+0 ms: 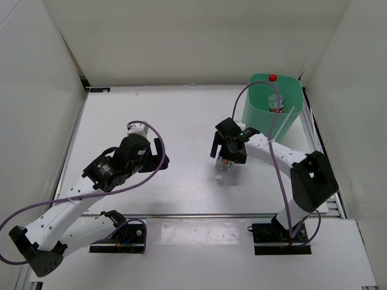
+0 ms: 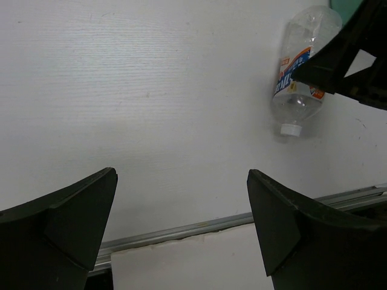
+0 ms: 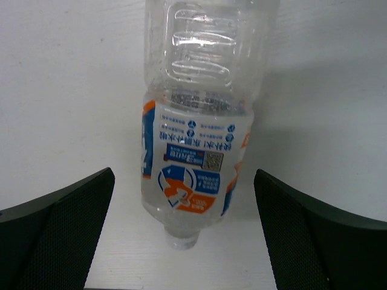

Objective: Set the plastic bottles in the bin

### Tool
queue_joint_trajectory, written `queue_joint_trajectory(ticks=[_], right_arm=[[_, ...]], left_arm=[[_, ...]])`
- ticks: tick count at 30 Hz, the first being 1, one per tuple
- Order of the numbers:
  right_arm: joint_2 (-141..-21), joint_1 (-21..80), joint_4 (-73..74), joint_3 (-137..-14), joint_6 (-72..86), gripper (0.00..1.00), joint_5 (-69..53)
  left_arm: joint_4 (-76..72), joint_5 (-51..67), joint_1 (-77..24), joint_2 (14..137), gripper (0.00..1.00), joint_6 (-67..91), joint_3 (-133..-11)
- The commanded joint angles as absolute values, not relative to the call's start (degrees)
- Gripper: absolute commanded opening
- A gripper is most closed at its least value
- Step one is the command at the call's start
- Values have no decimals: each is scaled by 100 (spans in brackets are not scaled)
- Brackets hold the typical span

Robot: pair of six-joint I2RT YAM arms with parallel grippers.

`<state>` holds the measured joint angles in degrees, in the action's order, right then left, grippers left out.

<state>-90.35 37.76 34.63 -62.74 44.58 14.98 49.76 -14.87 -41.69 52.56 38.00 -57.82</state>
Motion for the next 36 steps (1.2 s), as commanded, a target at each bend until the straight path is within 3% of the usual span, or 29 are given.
queue_joint_trajectory(ticks=[1,9,17,20,22,25,32,36], right_arm=[[-9464,3832,3427,-6583,4544,100,1687],[-9852,4016,3533,-6653,4658,83,1687],[-9177,4411,4192,-6759,4466,36,1687],[-8659,4561,5025,-7372,4562,25,1477],[-7758,4666,5405,-8037,4483,24,1843],[-7472,4571,5405,-8821,4132,23,2160],[-8164,2077,5669,-11405,3674,20,1742],[-8701,1014,5345,-11698,3560,24,1047]], left_arm=[[5360,-1679,-4140,4888,100,3920,-5862],[5766,-1969,-4140,4500,100,4148,-5810],[5766,-2126,-4140,4307,100,4333,-5678],[5766,-2127,-4140,4245,100,4333,-5616],[5704,-2127,-4140,4245,100,4333,-5564],[5582,-2127,-4140,4245,100,4271,-5502],[5256,-1943,-4140,4429,100,4219,-5449],[5142,-1890,-4140,4623,100,4167,-5510]])
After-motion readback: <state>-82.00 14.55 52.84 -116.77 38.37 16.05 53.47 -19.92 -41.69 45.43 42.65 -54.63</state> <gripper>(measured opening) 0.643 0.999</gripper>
